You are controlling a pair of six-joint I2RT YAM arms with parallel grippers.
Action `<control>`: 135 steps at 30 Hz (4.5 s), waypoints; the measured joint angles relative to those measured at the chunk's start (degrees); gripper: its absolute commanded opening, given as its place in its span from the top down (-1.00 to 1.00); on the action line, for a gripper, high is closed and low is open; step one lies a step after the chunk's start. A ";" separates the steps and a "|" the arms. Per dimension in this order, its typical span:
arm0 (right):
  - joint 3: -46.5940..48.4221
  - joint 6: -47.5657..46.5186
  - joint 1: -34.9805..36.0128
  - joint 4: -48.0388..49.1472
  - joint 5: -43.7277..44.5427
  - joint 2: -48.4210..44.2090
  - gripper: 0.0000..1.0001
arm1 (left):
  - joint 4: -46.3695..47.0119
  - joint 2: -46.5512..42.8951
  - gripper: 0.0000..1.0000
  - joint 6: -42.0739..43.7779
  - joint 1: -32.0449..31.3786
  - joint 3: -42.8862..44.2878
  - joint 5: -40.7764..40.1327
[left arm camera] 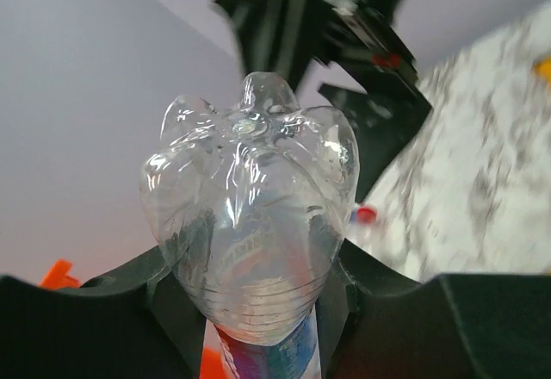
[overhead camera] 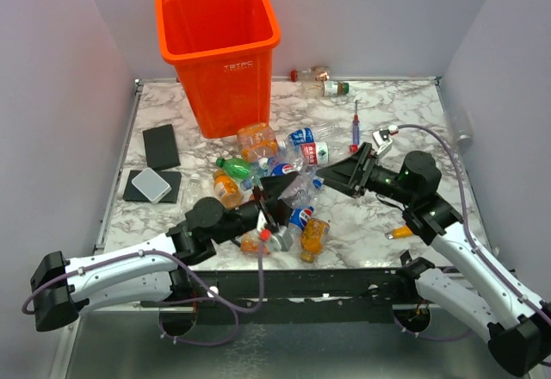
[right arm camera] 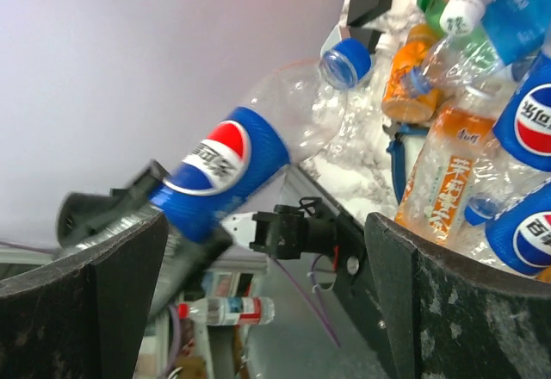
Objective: Put the plastic bottles in the bin
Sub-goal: Pick up the plastic bottle at the center of the board.
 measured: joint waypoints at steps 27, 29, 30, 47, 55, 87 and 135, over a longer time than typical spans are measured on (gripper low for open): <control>9.29 0.42 0.59 11.82 -25.24 28.02 -0.68 | -24.26 8.37 1.00 48.92 -25.77 1.95 -25.18; 9.62 -1.51 1.36 9.84 -25.62 29.20 -0.69 | -24.24 8.52 1.00 49.31 -25.77 2.64 -25.49; 9.62 -2.29 1.79 8.98 -25.73 29.59 -0.69 | -24.24 8.57 1.00 49.42 -25.77 2.89 -25.59; 10.47 -6.95 8.52 6.45 -25.81 30.88 -0.23 | -25.03 9.86 1.00 49.27 -25.77 3.13 -27.26; 10.84 -9.31 9.79 2.05 -23.08 29.73 0.08 | -24.39 10.01 -0.97 47.19 -25.77 2.97 -27.45; 9.31 -46.69 9.79 -14.03 15.69 -7.17 0.17 | -9.77 11.72 -0.98 -61.02 11.10 14.58 1.84; 7.23 -46.07 9.75 -12.85 12.04 -2.78 -0.77 | -18.95 31.76 1.00 -76.59 13.92 39.69 20.98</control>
